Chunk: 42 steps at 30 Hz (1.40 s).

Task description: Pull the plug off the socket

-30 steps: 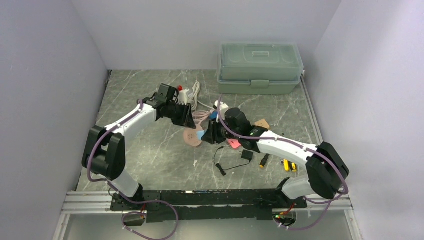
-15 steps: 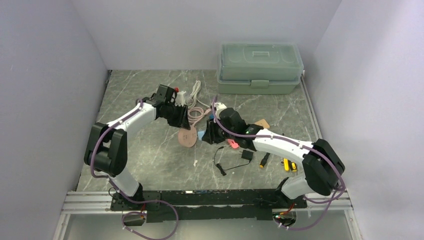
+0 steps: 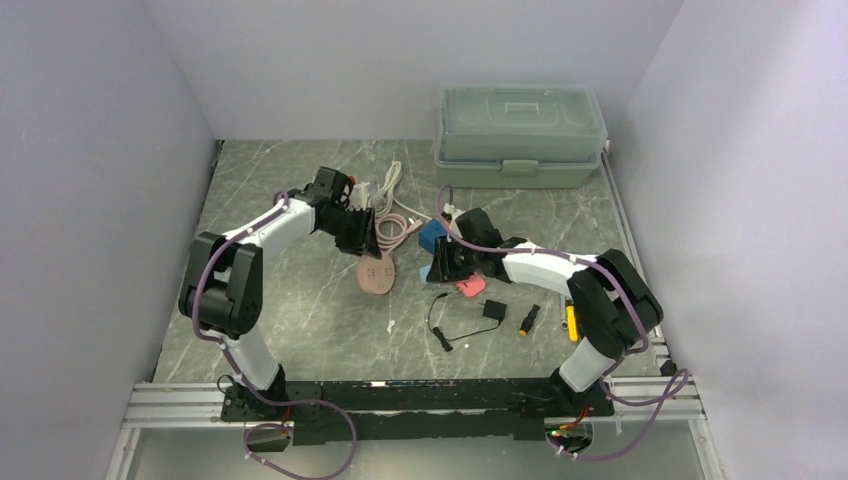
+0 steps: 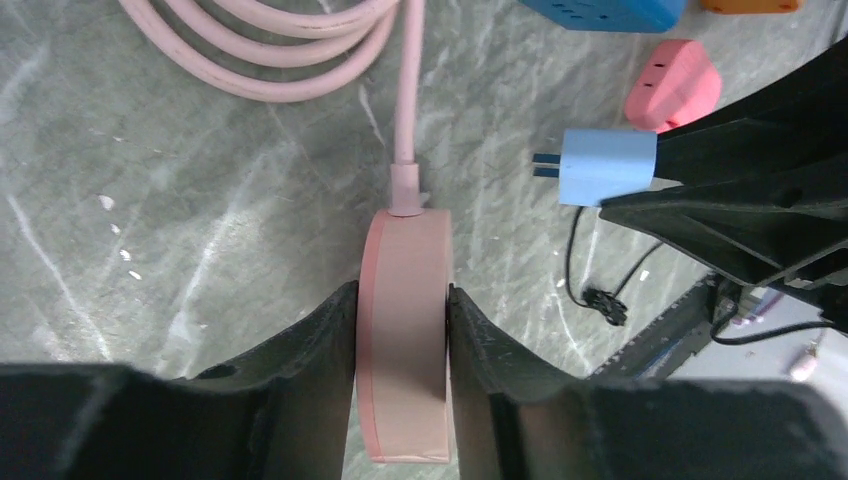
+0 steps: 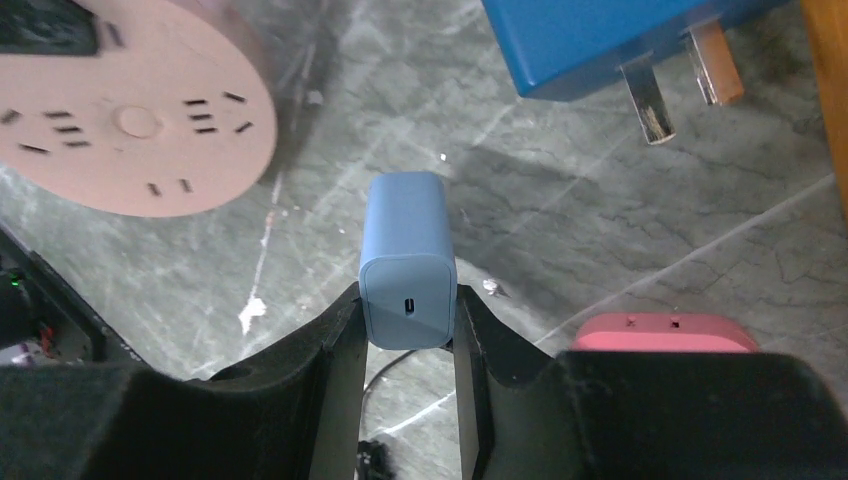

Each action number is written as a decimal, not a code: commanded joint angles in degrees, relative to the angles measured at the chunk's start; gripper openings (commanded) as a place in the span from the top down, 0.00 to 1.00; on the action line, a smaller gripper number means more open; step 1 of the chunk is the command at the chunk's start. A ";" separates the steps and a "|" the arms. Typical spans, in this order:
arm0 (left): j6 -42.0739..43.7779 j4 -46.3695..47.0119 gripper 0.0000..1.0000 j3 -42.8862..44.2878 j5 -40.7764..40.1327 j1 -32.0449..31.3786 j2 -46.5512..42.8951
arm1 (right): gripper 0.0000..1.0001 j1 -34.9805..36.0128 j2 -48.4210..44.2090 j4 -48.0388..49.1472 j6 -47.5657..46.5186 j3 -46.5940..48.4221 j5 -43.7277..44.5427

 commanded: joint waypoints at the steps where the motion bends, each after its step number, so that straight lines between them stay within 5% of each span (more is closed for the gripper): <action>1: -1.16 -1.64 0.51 1.48 -3.97 0.34 2.13 | 0.67 -0.96 1.68 0.08 -2.16 1.74 -0.63; 9: -2.57 -0.78 0.02 0.95 -8.62 1.26 0.37 | 0.15 -1.11 -1.23 0.29 -3.00 -0.26 5.26; 14: -3.75 1.64 0.00 -0.99 -13.22 2.58 -4.03 | 0.02 -1.67 -4.74 -2.14 -4.55 0.03 9.63; 23: -7.77 5.48 0.00 -5.24 -27.97 8.90 -19.90 | 0.00 -10.69 -19.14 -6.42 -6.09 -1.19 15.27; 28: -5.29 7.72 0.00 -6.58 -38.95 9.01 -31.96 | 0.00 -11.95 -31.26 -4.64 -8.68 -3.52 30.87; 34: 0.15 12.57 0.00 -12.41 -38.83 8.84 -48.35 | 0.00 -11.96 -41.61 -3.23 -11.17 -4.42 40.37; 42: 2.90 9.65 0.00 -18.85 -37.79 8.83 -60.33 | 0.00 -11.96 -52.52 2.30 -12.98 -11.26 42.23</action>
